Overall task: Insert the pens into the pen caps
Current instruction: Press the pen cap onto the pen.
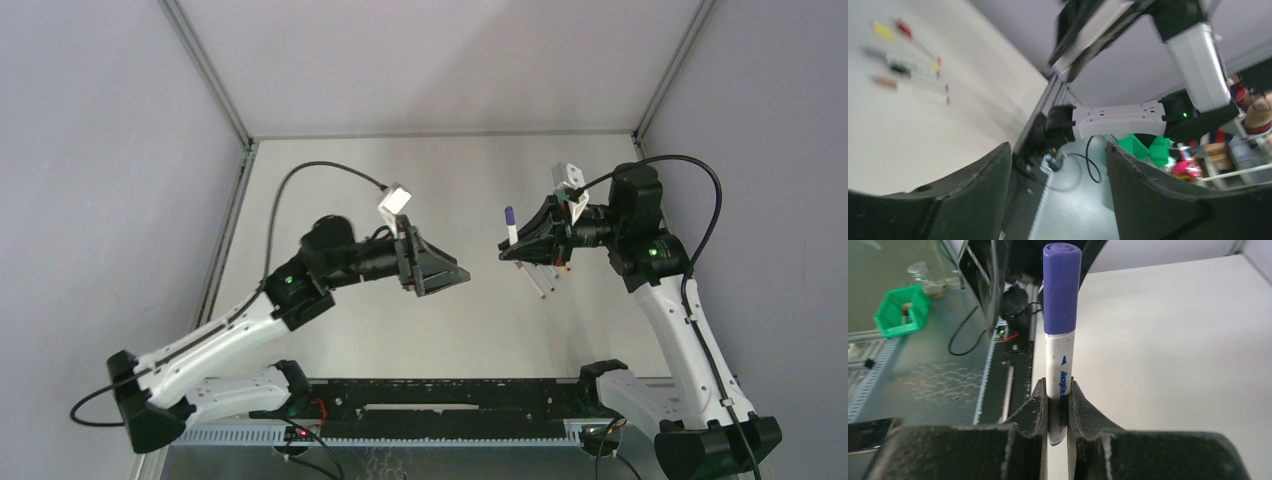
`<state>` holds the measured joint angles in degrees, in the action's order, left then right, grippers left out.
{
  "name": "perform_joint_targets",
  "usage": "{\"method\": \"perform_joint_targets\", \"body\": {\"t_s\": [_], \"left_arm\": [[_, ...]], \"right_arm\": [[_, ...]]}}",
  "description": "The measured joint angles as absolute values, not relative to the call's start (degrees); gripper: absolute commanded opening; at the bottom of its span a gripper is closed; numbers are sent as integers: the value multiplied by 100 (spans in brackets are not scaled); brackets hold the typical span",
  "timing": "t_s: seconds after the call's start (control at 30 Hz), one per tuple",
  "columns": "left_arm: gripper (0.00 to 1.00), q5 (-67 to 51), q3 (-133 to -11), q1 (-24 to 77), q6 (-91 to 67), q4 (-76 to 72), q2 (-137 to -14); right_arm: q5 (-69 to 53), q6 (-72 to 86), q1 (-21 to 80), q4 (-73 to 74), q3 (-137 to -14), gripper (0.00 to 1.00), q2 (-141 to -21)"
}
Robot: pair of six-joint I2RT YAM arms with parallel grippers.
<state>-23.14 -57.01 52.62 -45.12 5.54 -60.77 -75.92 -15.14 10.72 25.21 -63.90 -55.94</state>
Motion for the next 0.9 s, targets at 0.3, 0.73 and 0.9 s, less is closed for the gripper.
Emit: {"method": "perform_joint_targets", "body": {"t_s": [0.3, 0.73, 0.9], "left_arm": [[87, -2171, -4755, 5264, -3061, -2443, -5271], [83, -2268, -5039, 5485, -2788, -3885, -6716], [78, -2263, -5214, 5605, -2733, -3935, -6947]], "right_arm": [[-8661, -1684, 915, 3651, -6379, 0, -5675], [-8851, -2167, 834, 4536, -6379, 0, -5909], [-8877, -2187, 840, 4539, -6379, 0, -5922]]}}
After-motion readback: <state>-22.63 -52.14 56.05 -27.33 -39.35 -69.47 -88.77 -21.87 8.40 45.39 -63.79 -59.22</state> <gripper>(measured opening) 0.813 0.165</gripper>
